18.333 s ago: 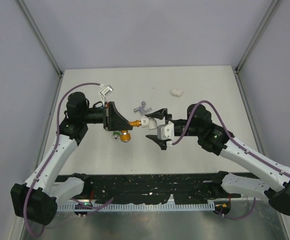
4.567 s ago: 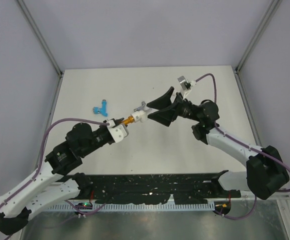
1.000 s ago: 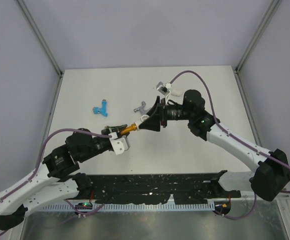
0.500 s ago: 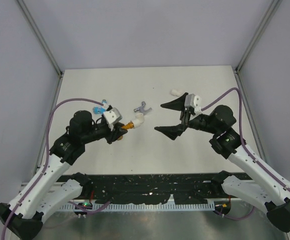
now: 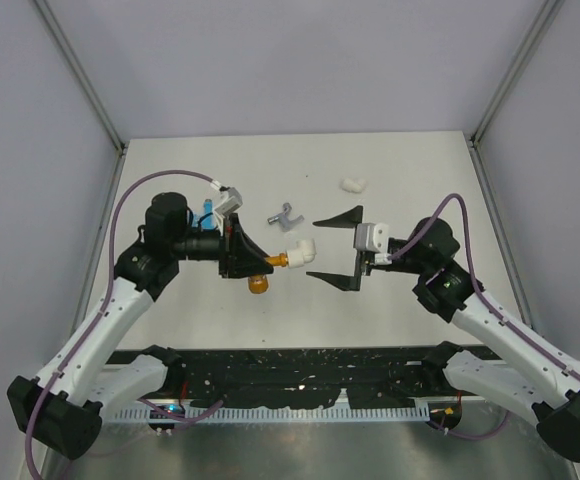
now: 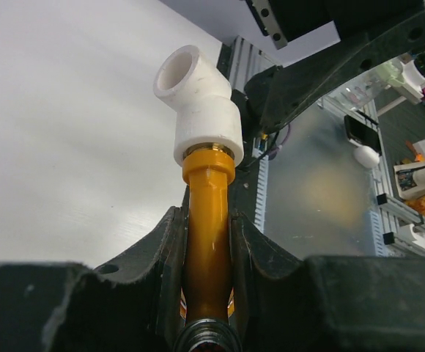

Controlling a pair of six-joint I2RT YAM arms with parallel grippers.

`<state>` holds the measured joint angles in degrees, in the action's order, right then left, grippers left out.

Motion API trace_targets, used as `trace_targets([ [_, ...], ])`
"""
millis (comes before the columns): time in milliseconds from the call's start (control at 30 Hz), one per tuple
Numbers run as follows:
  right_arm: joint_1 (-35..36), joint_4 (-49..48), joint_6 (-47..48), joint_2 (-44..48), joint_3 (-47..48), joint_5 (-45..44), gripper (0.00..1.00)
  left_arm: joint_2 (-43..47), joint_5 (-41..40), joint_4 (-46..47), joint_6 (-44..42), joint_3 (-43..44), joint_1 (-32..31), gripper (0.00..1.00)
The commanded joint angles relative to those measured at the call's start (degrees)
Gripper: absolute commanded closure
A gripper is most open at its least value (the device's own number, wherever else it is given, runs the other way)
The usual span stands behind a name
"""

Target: Install the water faucets

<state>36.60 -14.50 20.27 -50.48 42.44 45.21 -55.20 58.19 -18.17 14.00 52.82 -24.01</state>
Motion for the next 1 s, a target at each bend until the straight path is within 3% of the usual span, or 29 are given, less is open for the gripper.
trace_targets([
  [0,1.5,-0.1,6.3,0.2,1.2,0.9,0.01,-0.8,7.8,4.4,5.9,4.0,0.2,1.0],
  [233,3.6,1.4,9.3,-0.8,2.0,1.4,0.0,-1.8,9.3,4.1,8.9,4.8,0.3,1.0],
  [700,7.6,3.6,13.3,-3.2,3.7,-0.4,0.23,-4.1,12.4,6.7,14.9,6.1,0.3,1.0],
  [967,8.0,0.4,9.3,-3.3,3.4,0.0,0.25,-4.1,12.0,7.4,14.9,6.2,0.3,1.0],
])
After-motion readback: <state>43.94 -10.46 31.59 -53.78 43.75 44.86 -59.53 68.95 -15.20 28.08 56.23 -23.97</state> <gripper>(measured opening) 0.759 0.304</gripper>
